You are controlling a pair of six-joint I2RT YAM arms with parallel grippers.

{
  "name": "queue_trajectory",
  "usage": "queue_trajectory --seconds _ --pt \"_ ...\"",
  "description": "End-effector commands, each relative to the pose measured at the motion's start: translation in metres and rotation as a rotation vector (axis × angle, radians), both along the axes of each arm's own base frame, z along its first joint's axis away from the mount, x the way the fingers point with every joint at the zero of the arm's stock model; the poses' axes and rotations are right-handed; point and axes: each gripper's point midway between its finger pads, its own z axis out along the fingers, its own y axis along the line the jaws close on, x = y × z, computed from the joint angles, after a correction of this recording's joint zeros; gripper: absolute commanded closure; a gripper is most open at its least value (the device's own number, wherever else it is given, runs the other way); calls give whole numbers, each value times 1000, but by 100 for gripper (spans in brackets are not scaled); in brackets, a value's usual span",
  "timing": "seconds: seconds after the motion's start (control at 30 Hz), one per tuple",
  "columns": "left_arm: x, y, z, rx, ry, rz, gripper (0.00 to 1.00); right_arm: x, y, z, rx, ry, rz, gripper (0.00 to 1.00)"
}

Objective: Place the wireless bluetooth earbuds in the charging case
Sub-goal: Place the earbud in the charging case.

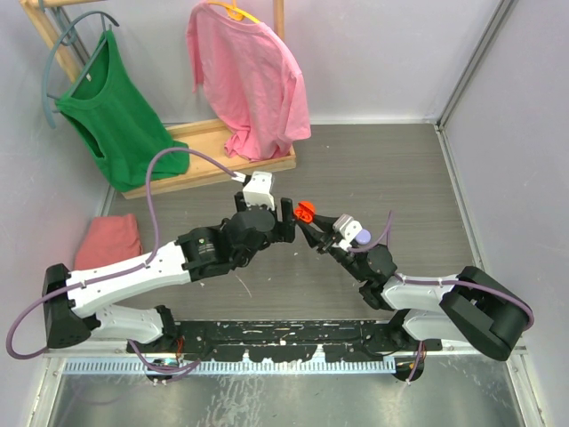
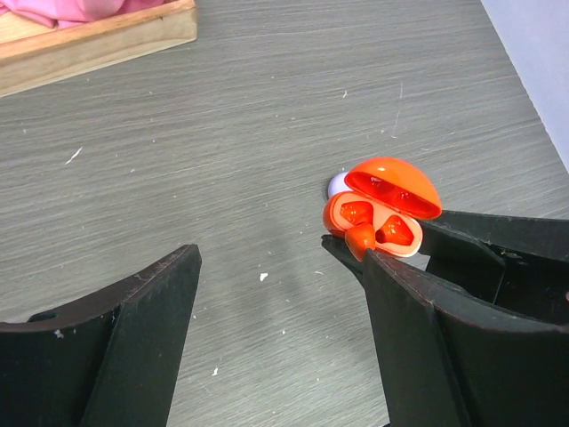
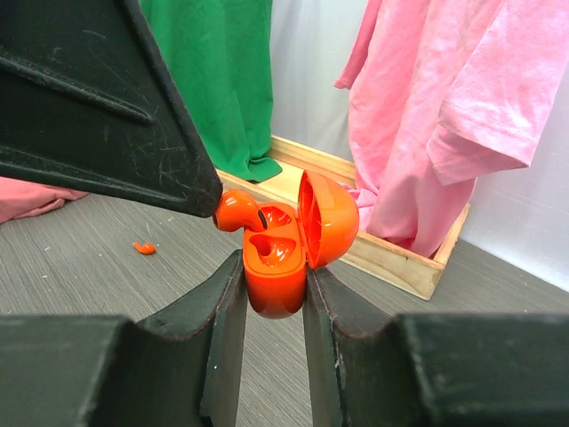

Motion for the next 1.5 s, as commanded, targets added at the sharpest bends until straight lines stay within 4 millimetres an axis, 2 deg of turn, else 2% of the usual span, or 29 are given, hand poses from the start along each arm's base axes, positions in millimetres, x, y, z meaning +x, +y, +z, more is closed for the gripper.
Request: queue_trajectory --seconds 0.0,0.13,0.3,0.57,0.83,1.2,1.47 --pt "2 13 12 -29 -19 34 25 -4 -7 30 84 -75 -11 99" --pt "7 25 10 -17 -14 65 24 -4 -7 30 84 -75 -11 99" --pt "8 29 10 -40 1 49 24 -4 -6 30 86 -73 -7 99" --pt "-10 -4 21 -127 -10 -172 24 -4 -4 29 83 -68 -1 99" --pt "-7 -21 20 -121 -8 -205 24 -4 -4 29 85 -68 2 99" --pt "14 -3 1 -93 25 -85 26 -6 -6 31 89 -73 5 99" --pt "25 8 3 -118 27 -56 27 -8 -5 31 85 -75 12 99"
